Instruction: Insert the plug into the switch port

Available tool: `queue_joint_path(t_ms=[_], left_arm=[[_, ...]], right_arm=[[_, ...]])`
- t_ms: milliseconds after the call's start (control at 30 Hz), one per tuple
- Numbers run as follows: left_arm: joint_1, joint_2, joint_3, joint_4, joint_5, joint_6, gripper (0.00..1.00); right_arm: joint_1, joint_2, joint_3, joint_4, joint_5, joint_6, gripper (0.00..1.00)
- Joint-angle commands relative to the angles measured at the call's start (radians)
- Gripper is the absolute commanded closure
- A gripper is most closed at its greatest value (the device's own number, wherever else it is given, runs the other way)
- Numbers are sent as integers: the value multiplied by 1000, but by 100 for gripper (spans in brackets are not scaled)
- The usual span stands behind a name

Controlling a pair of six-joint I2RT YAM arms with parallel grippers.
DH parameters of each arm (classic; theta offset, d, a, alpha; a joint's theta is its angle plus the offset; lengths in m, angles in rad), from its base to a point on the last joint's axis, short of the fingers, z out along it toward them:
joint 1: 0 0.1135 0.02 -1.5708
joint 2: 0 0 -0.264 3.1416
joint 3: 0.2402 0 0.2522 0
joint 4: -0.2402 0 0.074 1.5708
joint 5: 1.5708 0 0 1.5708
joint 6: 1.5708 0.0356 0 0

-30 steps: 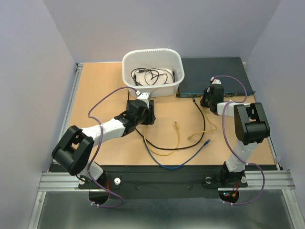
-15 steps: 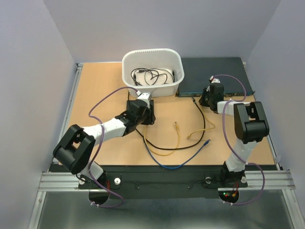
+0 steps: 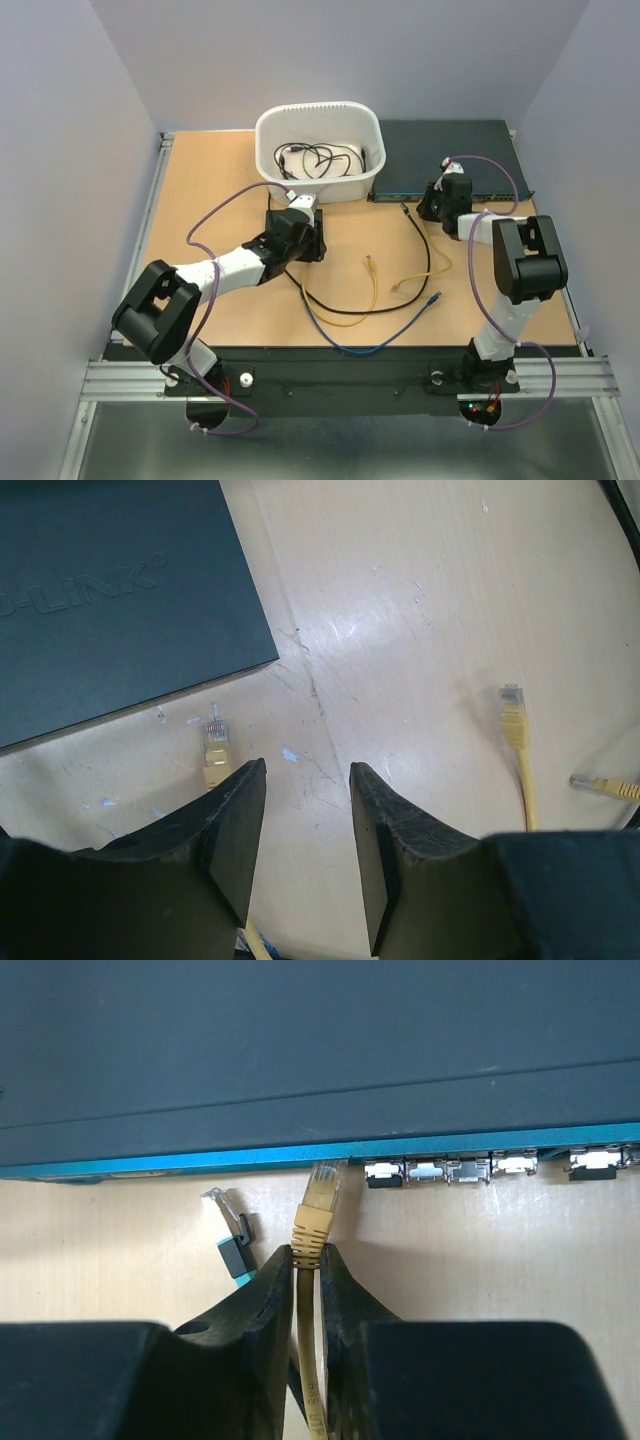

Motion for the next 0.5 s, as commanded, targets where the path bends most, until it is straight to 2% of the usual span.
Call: queue_joint_path(t_ms=[0,467], left_arm=[[-4,-5,46,5,-1,17,50],[-4,-5,46,3,2,18,50]], right_arm=[[-15,-75,5,307,-33,-19,99],[-15,-40,-7,323,7,-27,100]])
